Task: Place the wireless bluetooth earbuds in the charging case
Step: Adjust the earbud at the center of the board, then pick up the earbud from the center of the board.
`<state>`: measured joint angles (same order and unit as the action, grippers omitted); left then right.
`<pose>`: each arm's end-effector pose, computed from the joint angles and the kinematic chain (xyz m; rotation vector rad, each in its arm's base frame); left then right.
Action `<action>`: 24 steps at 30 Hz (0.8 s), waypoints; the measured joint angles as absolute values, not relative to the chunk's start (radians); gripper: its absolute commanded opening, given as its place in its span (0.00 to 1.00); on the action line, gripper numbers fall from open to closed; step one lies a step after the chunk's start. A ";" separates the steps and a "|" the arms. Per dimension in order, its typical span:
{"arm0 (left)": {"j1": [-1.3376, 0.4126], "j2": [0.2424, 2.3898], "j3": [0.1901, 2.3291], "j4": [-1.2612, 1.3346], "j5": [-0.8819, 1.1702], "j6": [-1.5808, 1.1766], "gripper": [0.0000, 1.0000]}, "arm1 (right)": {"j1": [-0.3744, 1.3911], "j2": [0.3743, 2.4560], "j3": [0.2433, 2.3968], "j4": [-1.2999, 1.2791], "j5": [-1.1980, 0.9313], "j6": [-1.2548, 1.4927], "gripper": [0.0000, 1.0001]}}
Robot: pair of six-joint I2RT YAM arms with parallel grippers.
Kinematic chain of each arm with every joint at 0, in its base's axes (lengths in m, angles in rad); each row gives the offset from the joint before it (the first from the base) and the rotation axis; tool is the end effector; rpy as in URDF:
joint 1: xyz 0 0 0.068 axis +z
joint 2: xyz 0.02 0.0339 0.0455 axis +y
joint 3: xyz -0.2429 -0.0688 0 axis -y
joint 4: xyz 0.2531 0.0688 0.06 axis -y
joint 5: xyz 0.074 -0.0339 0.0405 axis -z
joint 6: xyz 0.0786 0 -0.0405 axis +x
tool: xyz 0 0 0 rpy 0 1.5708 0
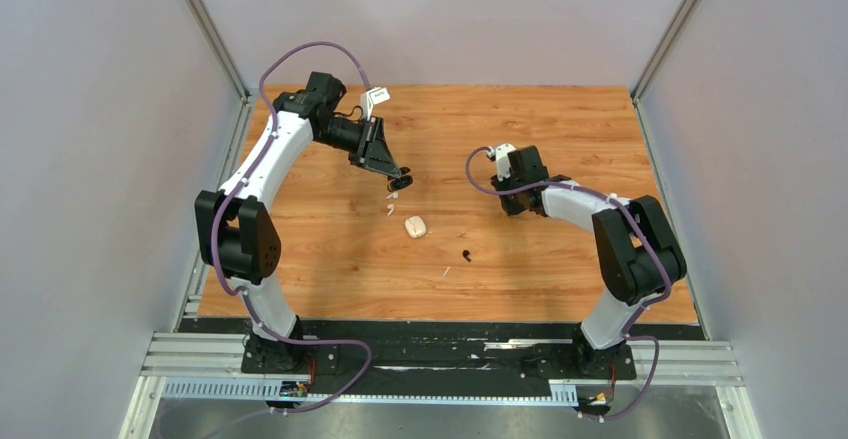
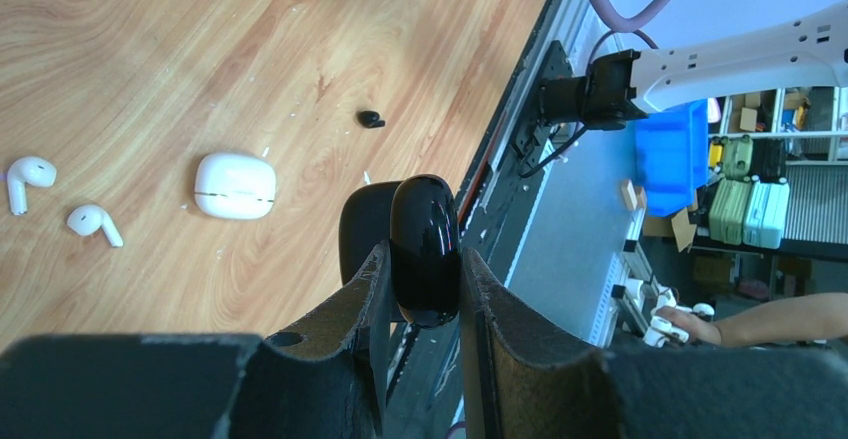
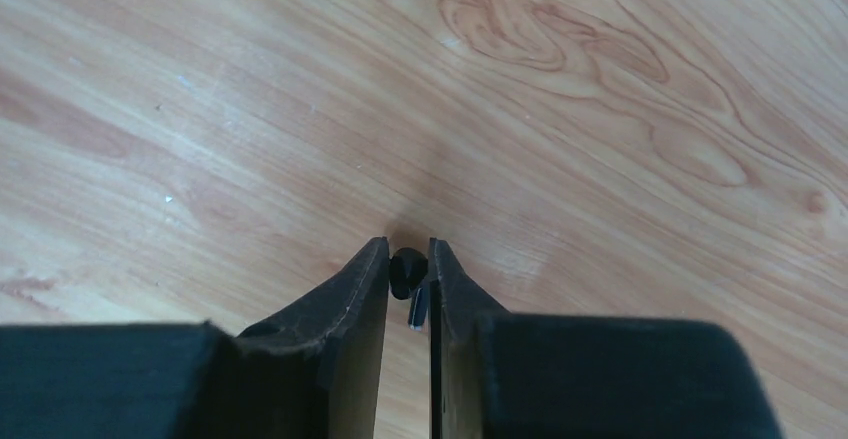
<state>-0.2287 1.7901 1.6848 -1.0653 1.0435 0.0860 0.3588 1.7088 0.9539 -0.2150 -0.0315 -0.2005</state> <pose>0.3499 -0.1512 0.2791 0.6684 2.3835 -1.4455 0.3410 0.1305 0.0985 -0.7139 2.4409 0.1022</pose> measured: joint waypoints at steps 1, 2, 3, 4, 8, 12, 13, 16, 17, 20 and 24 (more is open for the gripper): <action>-0.229 1.790 1.685 -1.065 1.043 0.086 0.00 | 0.360 1.709 0.951 -0.208 -0.020 -0.192 0.38; -0.229 1.790 1.685 -1.065 1.042 0.086 0.00 | 0.360 1.709 0.949 -0.204 -0.011 -0.179 0.41; -0.229 1.790 1.685 -1.065 1.041 0.086 0.00 | 0.362 1.709 0.948 -0.205 -0.003 -0.172 0.41; -0.229 1.790 1.685 -1.065 1.040 0.088 0.00 | 0.365 1.709 0.948 -0.205 0.003 -0.160 0.42; -0.229 1.790 1.685 -1.065 1.040 0.089 0.00 | 0.391 1.709 0.955 -0.219 -0.002 -0.105 0.43; -0.229 1.790 1.685 -1.065 1.037 0.093 0.00 | 0.421 1.705 0.992 -0.255 -0.051 -0.043 0.45; -0.229 1.790 1.685 -1.066 1.037 0.093 0.00 | 0.426 1.702 1.004 -0.260 -0.068 -0.036 0.47; -0.229 1.790 1.685 -1.067 1.033 0.097 0.00 | 0.426 1.697 1.043 -0.283 -0.152 -0.071 0.51; -0.229 1.790 1.685 -1.070 1.032 0.099 0.00 | 0.421 1.697 1.053 -0.293 -0.181 -0.093 0.50; -0.229 1.790 1.685 -1.086 1.025 0.112 0.00 | 0.381 1.709 1.129 -0.400 -0.349 -0.241 0.51; -0.229 1.790 1.686 -1.115 1.011 0.136 0.00 | 0.310 1.804 1.357 -0.680 -0.553 -0.686 0.48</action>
